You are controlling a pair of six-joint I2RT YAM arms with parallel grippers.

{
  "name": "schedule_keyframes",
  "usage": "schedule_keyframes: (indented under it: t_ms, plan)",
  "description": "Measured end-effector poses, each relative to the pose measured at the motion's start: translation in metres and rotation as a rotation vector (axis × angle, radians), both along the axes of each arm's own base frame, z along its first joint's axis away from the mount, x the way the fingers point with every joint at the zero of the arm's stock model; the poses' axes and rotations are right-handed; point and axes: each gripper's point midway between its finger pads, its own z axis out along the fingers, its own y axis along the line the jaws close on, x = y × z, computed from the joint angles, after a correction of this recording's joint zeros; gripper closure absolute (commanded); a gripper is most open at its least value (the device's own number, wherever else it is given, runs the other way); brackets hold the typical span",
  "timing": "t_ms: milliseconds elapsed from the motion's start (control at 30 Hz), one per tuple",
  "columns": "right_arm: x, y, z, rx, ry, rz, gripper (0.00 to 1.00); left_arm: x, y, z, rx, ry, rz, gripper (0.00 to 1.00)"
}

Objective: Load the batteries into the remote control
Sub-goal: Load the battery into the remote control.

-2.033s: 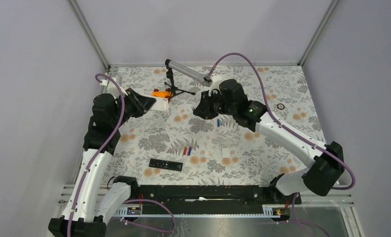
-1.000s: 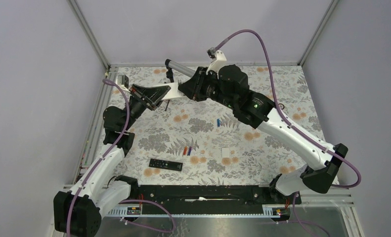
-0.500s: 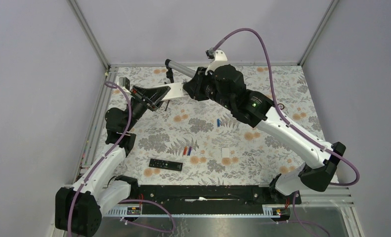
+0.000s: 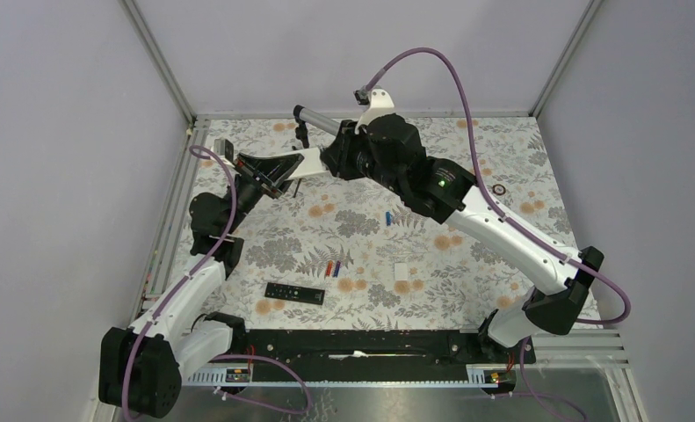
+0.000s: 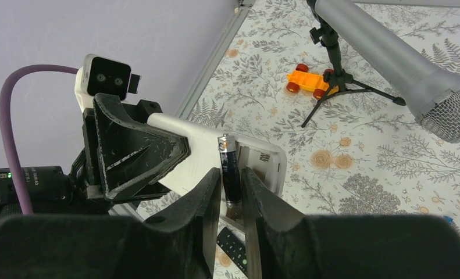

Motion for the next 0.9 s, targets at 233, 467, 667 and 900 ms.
schedule_keyframes:
  t_ms: [233,467,667,900]
  plan:
    - [0.0020,-0.0030,0.0017,-0.007,-0.010,-0.034,0.74,0.0006,-0.0004,-0.0011,-0.015,0.008,-0.006,1.00]
    - [0.0056,-0.0062,0.0022,-0.004,-0.010,-0.065,0.76,0.0031,-0.0001,-0.0031,-0.027,0.024,-0.006,1.00]
    - [0.0061,-0.0062,0.0032,0.007,-0.003,-0.073,0.81,0.0028,0.0000,-0.0019,-0.034,0.023,-0.008,1.00]
    - [0.0075,-0.0064,0.0043,0.024,0.008,-0.091,0.84,0.0032,0.0008,-0.0008,-0.038,0.021,-0.003,1.00]
